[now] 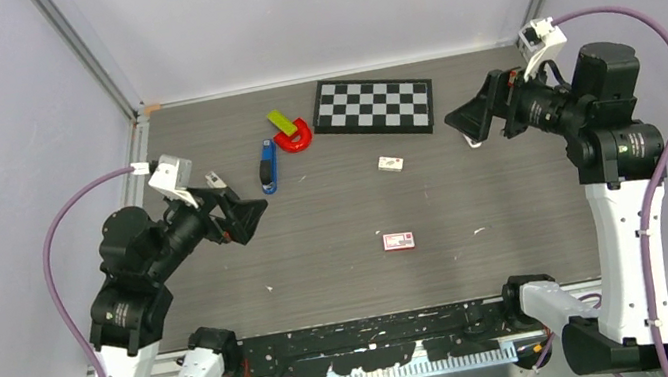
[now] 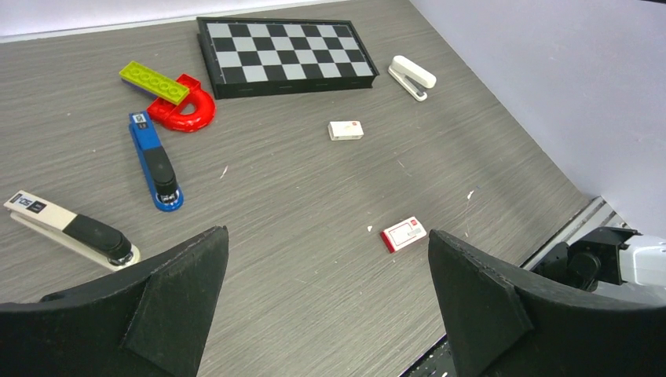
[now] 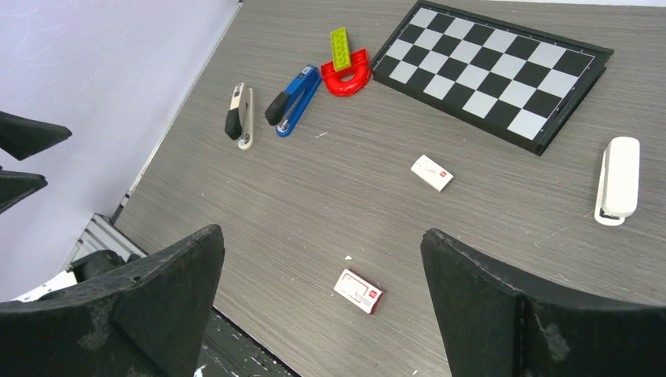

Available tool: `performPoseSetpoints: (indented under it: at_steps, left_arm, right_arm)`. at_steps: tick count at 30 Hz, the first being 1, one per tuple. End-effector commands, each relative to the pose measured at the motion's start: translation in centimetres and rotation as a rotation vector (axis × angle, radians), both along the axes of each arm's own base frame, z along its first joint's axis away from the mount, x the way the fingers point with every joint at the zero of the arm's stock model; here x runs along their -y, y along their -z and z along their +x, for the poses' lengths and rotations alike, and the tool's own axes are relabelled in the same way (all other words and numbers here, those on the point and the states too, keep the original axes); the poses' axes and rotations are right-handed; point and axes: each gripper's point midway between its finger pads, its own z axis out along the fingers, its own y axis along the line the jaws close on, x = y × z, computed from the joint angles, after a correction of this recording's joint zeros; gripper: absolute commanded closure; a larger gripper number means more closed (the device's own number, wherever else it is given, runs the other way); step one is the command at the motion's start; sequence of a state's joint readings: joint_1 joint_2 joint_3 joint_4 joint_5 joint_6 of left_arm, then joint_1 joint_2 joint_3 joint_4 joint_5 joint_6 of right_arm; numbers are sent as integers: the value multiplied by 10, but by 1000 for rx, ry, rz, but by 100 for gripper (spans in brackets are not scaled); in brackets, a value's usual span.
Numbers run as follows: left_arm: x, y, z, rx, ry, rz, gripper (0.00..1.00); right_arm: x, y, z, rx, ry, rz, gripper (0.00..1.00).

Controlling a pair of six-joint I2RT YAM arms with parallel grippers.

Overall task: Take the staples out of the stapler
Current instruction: Reset both arms

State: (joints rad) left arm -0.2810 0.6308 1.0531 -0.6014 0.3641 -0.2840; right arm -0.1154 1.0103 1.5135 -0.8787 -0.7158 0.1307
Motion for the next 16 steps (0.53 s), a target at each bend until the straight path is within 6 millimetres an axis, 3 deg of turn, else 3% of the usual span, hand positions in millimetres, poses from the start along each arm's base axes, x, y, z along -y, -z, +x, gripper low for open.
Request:
performPoseSetpoints:
  at_steps: [1,6,16]
  left_arm:
    - [-3,0,4,4,-26,2,0]
    - [-3,0,10,-1,-38,-5,0]
    - [6,-10,7,17,-3,-72,0]
  right_arm:
    - [4,-9,6,36,31,6,0]
    - [9,-8,8,33,65,-5,0]
    - [-2,-7,3,33,-17,37,0]
